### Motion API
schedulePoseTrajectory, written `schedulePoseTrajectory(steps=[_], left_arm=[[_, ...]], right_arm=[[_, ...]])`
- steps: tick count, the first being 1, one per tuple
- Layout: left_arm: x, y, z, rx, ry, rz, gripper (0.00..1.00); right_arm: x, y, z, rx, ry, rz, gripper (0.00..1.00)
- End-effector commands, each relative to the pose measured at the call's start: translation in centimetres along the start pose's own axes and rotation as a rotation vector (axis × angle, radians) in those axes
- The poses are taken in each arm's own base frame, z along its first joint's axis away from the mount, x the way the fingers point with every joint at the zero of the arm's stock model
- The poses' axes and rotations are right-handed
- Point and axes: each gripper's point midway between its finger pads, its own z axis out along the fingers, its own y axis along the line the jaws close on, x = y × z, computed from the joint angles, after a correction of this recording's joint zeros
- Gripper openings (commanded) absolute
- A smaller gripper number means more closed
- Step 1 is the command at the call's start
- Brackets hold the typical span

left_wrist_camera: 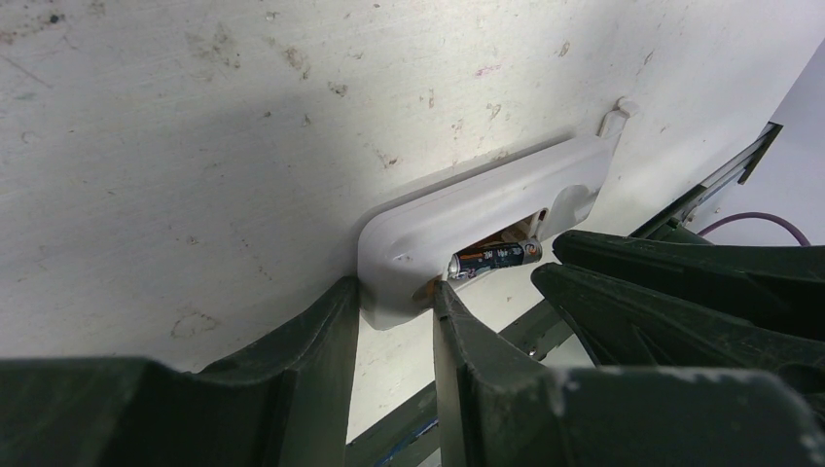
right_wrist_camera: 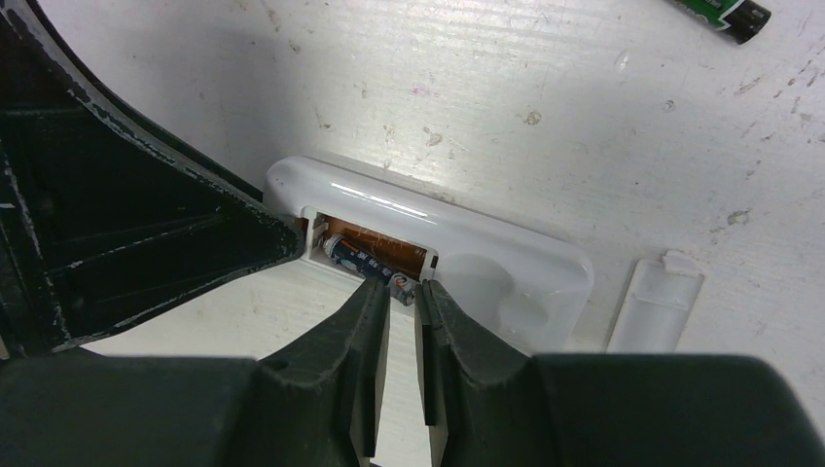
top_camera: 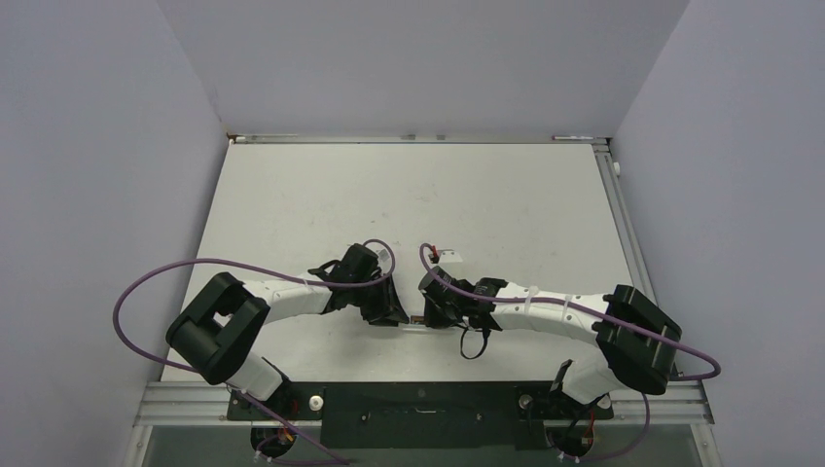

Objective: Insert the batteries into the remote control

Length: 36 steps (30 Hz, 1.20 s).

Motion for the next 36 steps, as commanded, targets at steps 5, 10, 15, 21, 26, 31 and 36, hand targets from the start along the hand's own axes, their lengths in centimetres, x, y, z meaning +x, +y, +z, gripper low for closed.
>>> schedulePoseTrajectory(steps=[5, 10, 15, 21, 26, 31, 36], left_arm=[[-0.3, -0.3, 0.5, 0.009, -0.011, 0.023, 0.19], [-0.3, -0.2, 0.5, 0.008, -0.012, 0.022, 0.18], [-0.3, -0.2, 0.5, 0.008, -0.010, 0.022, 0.17], [-0.3, -0.3, 0.5, 0.013, -0.010, 0.023, 0.17], [-0.2, -0.3, 0.5, 0.014, -0.011, 0.023, 0.17], [-0.3, -0.3, 0.5, 0.016, -0.013, 0.023, 0.17], [-0.2, -0.2, 0.5, 0.016, -0.010, 0.021, 0.17]], right_arm=[[-0.7, 0.5, 0.0, -0.008, -0.022, 0.022, 0.16], [-0.3, 0.7, 0.5, -0.013, -0.007, 0.021, 0.12], [0.1, 0.8, 0.8, -0.019, 0.013, 0.019, 0.09], [0.4, 1.0, 1.0, -0.029, 0.024, 0.016, 0.09], [1.0, 1.3, 1.4, -0.019, 0.054, -0.026, 0.09], [2.3, 1.1, 2.0, 0.024, 0.097, -0.093, 0.09], [3.7, 0.5, 2.3, 0.101, 0.135, -0.187, 0.09]])
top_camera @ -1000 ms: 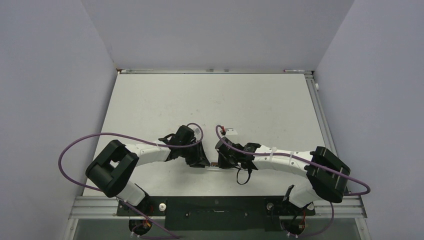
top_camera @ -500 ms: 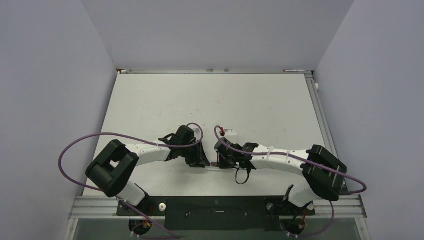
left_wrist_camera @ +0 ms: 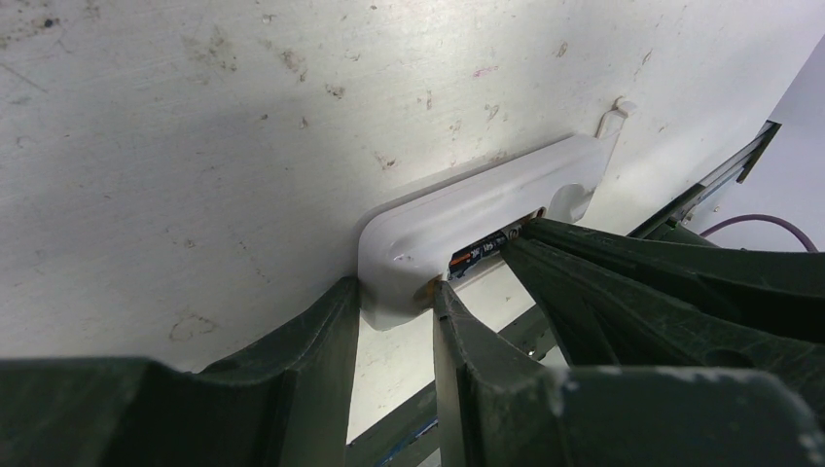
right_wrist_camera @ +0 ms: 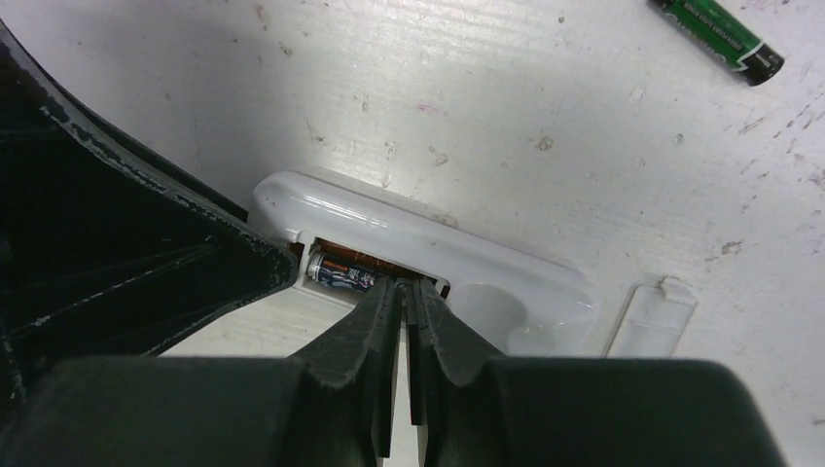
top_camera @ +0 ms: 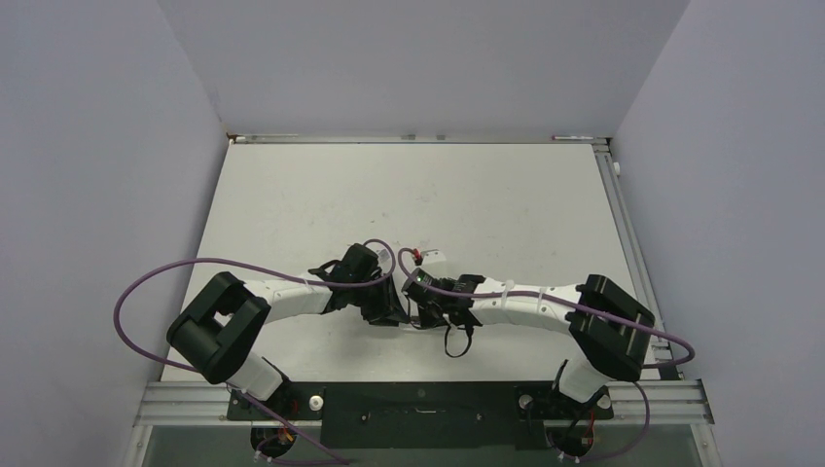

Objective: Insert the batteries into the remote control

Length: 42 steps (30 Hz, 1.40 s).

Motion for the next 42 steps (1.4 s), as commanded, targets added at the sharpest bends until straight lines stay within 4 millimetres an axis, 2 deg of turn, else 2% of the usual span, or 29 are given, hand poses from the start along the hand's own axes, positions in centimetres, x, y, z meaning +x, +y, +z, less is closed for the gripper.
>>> schedulePoseTrajectory(steps=[1, 9, 14, 24, 28, 32, 35, 39, 42], left_arm=[[-0.2, -0.1, 0.4, 0.012, -0.012, 0.021, 0.17], [-0.2, -0.2, 0.4, 0.015, -0.014, 0.022, 0.17], [-0.3, -0.3, 0.4, 0.018, -0.015, 0.021, 0.17], [-0.3, -0.3, 0.0, 0.010, -0.018, 0.031, 0.17], [-0.6, -0.5, -0.3, -0.002, -0.027, 0.047, 0.18], [-1.2, -1.0, -0.9, -0.011, -0.043, 0.071, 0.20], [-1.5, -1.3, -1.5, -0.024, -0.056, 0.090, 0.26], [-1.6, -1.3, -2.1, -0.039, -0.067, 0.106, 0.42], [-1.4, -1.4, -2.5, -0.040, -0.068, 0.108, 0.49]], right_arm=[[3.7, 0.3, 1.0, 0.043, 0.109, -0.116, 0.09], [5.9, 0.6, 0.9, 0.070, 0.177, -0.204, 0.09], [5.7, 0.9, 0.4, 0.063, 0.169, -0.206, 0.09], [0.8, 1.4, -2.0, 0.108, 0.022, -0.195, 0.11], [-1.3, 1.1, -3.4, 0.117, -0.039, -0.186, 0.14], [-2.4, 0.1, -4.5, 0.119, -0.069, -0.169, 0.18], [-3.3, -0.9, -5.3, 0.122, -0.097, -0.156, 0.23], [-4.2, -2.4, -5.6, 0.129, -0.120, -0.134, 0.24], [-4.8, -3.2, -5.4, 0.119, -0.126, -0.116, 0.26]])
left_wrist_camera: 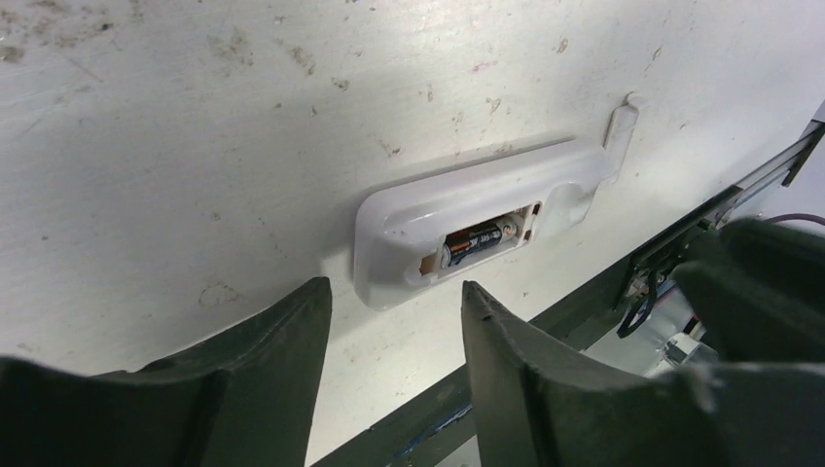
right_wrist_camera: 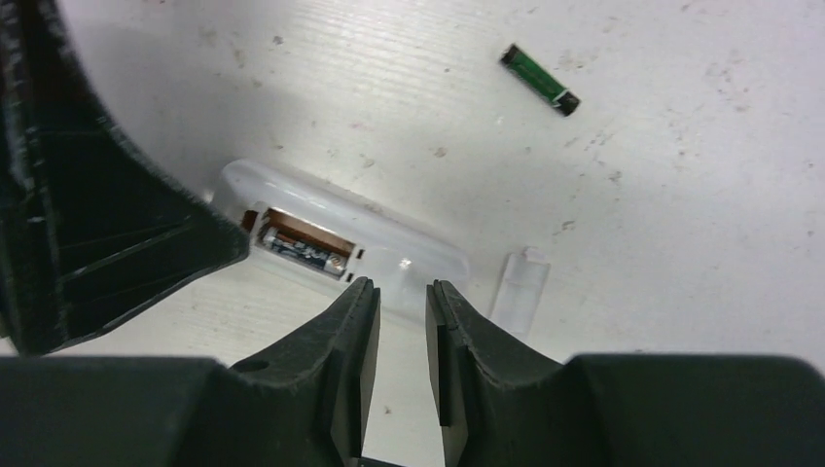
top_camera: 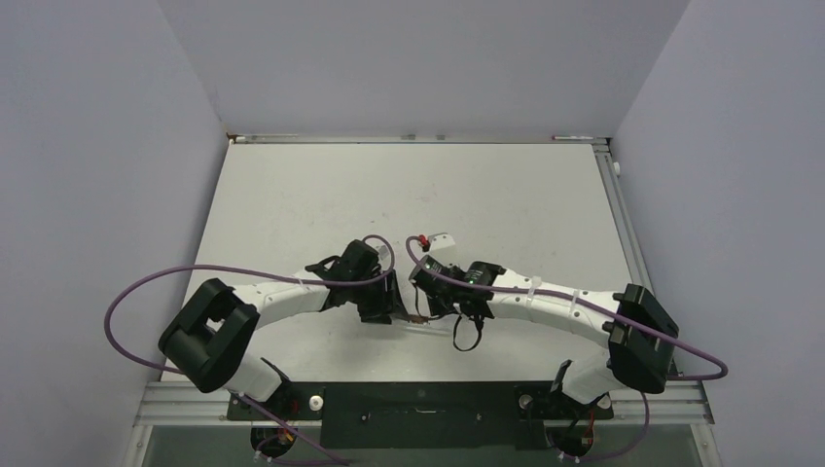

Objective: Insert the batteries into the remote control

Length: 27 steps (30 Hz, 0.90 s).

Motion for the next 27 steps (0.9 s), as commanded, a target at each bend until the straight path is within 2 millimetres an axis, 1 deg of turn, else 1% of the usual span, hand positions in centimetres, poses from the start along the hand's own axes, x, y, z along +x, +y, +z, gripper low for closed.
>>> schedulePoseTrajectory(steps=[1, 4, 7, 11, 13, 15, 17, 19, 23, 27], left_arm=[[-0.9, -1.2, -1.5, 0.013, -0.042, 0.047, 0.51], [-0.4, -1.1, -2.1, 0.010, -0.041, 0.045, 0.54], [0.7, -1.1, -2.7, 0.008, -0.024, 0.046, 0.55], [2.7, -1.8, -3.0, 0.027, 0.007, 0.050, 0.54], [3.6, -2.1, -2.8, 0.032, 0.016, 0.054, 0.48], [4.2, -2.0, -2.4, 0.028, 0.017, 0.047, 0.36], [4.7, -1.7, -1.9, 0.029, 0.020, 0.032, 0.22], [5.1, -1.3, -1.4, 0.026, 0.025, 0.017, 0.13], [4.9, -0.8, -0.8, -0.002, 0.009, 0.014, 0.01], [4.7, -0.3, -0.1, -0.033, 0.001, 0.002, 0.00]], right_arm=[[-1.3, -1.8, -0.1, 0.005, -0.046, 0.012, 0.26], [-1.5, -2.2, 0.5, -0.012, -0.042, 0.020, 0.27], [-1.5, -2.7, 1.3, -0.009, -0.037, 0.020, 0.26], [-1.2, -2.8, 2.3, -0.023, -0.026, 0.026, 0.18], [-1.1, -2.9, 2.8, -0.026, -0.020, 0.024, 0.13], [-1.1, -2.9, 3.3, -0.030, -0.016, 0.028, 0.09], [-0.9, -2.9, 3.8, -0.031, -0.009, 0.027, 0.09], [-0.7, -3.0, 4.2, -0.033, -0.001, 0.020, 0.09], [-0.1, -3.4, 5.0, -0.030, 0.015, 0.012, 0.09], [0.7, -3.7, 5.8, -0.033, 0.036, 0.011, 0.09]])
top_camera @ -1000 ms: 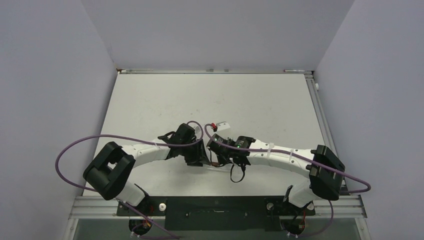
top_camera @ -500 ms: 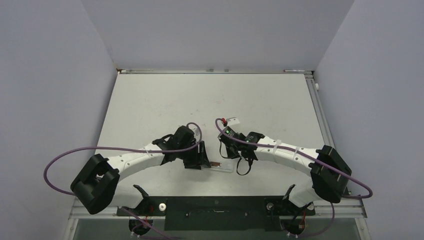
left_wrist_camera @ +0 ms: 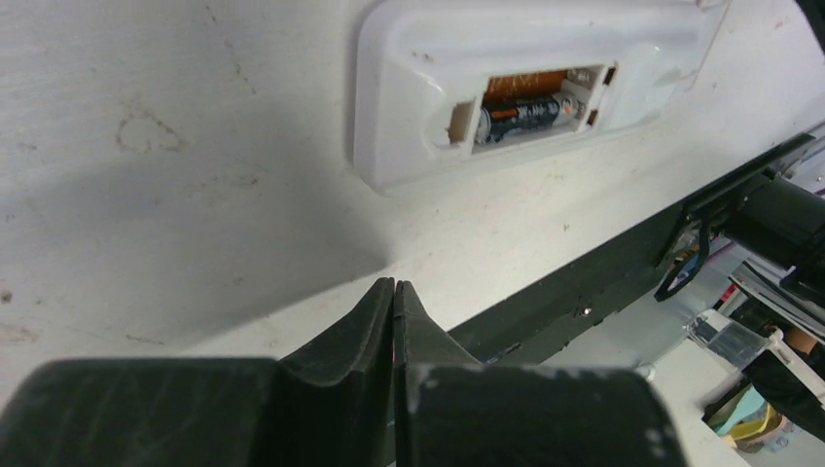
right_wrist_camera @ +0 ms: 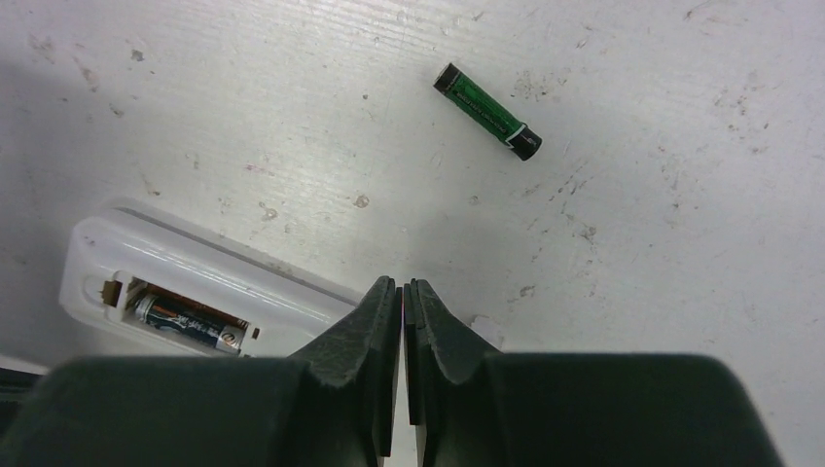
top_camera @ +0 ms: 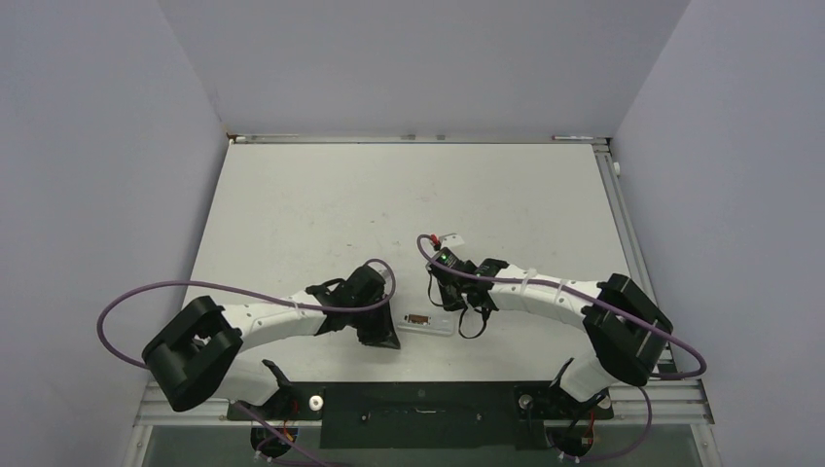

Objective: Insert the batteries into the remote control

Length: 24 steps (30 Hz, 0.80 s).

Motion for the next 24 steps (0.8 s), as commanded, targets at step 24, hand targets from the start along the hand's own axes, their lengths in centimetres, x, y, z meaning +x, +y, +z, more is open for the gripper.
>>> schedulePoseTrajectory(steps=[24], left_arm=[[-5.0, 0.0, 3.7, -0.132, -0.108, -0.047, 0.00]], right_arm=[[6.3, 1.8, 0.3, -0.139, 0.090, -0.068, 0.09]])
